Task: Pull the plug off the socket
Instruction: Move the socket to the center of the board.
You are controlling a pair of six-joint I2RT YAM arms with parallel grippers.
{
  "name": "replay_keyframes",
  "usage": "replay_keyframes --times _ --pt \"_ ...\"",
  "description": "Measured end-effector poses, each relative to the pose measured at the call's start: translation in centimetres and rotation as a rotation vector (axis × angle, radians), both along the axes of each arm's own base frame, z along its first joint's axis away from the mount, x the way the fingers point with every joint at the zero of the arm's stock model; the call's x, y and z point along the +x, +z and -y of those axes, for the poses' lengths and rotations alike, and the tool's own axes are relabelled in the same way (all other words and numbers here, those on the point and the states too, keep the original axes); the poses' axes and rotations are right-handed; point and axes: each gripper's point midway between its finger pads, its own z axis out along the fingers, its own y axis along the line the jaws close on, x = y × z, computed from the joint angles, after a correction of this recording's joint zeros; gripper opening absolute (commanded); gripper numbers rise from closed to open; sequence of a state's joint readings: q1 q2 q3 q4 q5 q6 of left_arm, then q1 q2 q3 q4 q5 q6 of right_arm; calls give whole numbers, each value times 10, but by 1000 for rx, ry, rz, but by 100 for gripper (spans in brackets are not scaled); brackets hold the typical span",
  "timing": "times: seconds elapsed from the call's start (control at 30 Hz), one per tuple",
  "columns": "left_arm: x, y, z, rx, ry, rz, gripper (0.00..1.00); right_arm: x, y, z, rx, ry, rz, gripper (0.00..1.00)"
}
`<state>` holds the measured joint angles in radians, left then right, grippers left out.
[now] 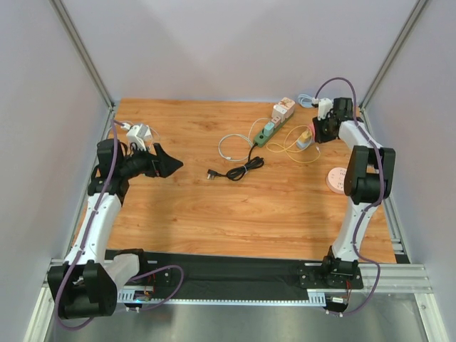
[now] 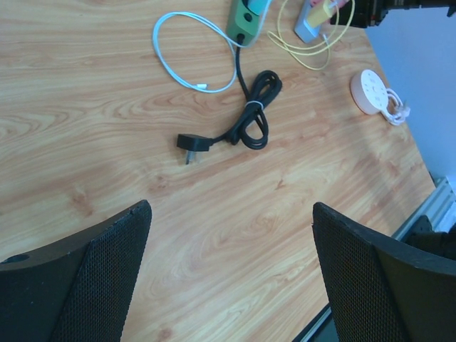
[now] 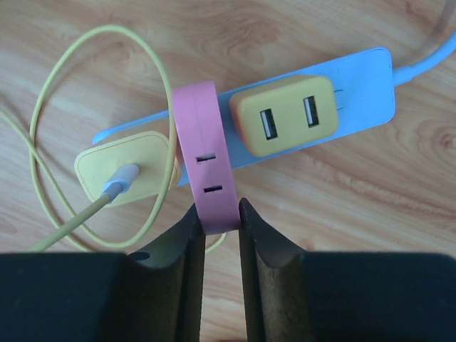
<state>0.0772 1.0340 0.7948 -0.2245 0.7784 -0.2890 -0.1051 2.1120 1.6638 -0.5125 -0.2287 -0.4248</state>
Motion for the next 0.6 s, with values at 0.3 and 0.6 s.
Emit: replay_keyframes --times 0.3,0.6 --pt "-12 4 26 -7 -103 22 99 -82 -3 -19 21 75 -49 0" --pt "-27 5 51 8 -202 46 100 -141 -2 -49 37 158 -96 0"
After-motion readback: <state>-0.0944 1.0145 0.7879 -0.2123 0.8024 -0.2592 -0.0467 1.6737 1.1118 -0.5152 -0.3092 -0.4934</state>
